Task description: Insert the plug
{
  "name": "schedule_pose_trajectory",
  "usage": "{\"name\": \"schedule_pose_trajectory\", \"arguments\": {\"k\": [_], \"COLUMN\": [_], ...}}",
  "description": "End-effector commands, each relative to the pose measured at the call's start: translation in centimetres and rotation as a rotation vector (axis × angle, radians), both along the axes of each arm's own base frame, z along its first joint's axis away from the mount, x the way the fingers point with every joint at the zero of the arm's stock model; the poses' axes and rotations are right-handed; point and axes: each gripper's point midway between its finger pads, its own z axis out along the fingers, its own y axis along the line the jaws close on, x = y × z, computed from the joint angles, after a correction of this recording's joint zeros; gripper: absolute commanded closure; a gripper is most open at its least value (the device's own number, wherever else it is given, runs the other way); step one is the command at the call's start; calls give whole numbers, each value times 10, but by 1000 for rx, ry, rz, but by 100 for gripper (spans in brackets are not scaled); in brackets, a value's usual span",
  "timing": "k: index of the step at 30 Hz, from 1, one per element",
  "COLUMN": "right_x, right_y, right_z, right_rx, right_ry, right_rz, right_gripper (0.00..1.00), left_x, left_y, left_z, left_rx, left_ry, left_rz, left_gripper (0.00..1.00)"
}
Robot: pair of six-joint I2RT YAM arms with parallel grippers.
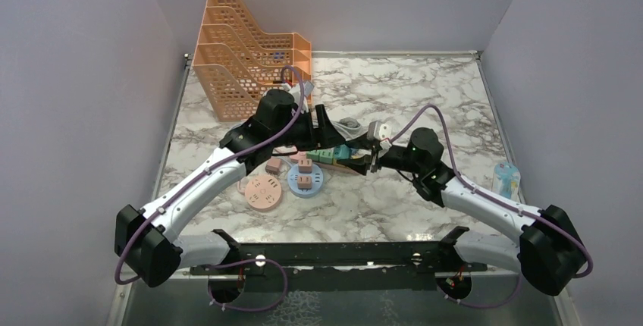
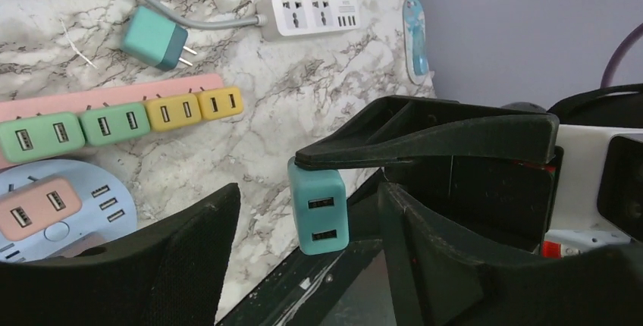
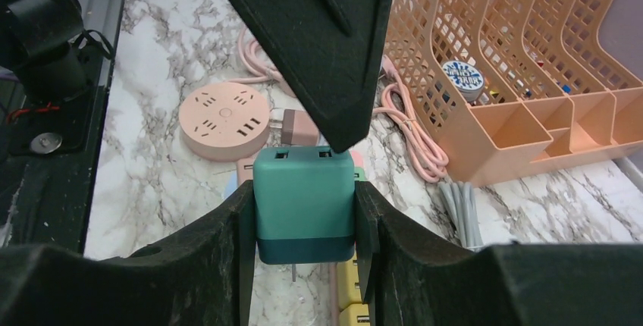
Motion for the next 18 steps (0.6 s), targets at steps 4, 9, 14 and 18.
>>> {"name": "schedule_pose_trajectory", "arguments": {"k": [4, 9, 14, 18], "right_x": [10, 16, 14, 15], "right_y": [11, 14, 17, 16], "right_z": [11, 4, 1, 0], "right_rx": [-22, -52, -61, -70], "right_ry": [-86, -70, -78, -58], "right_rz": [8, -4, 10, 0], "right_gripper": [73, 74, 74, 70], "left_x": [-15, -21, -22, -19], "left_y": [-14, -18, -17, -15], "left_z": [-13, -20, -30, -35], "left_rx": [-37, -47, -31, 7], "left_ry": [98, 116, 125, 83], "left_rz": [-94, -131, -143, -159], "left_gripper": [43, 48, 68, 85]}}
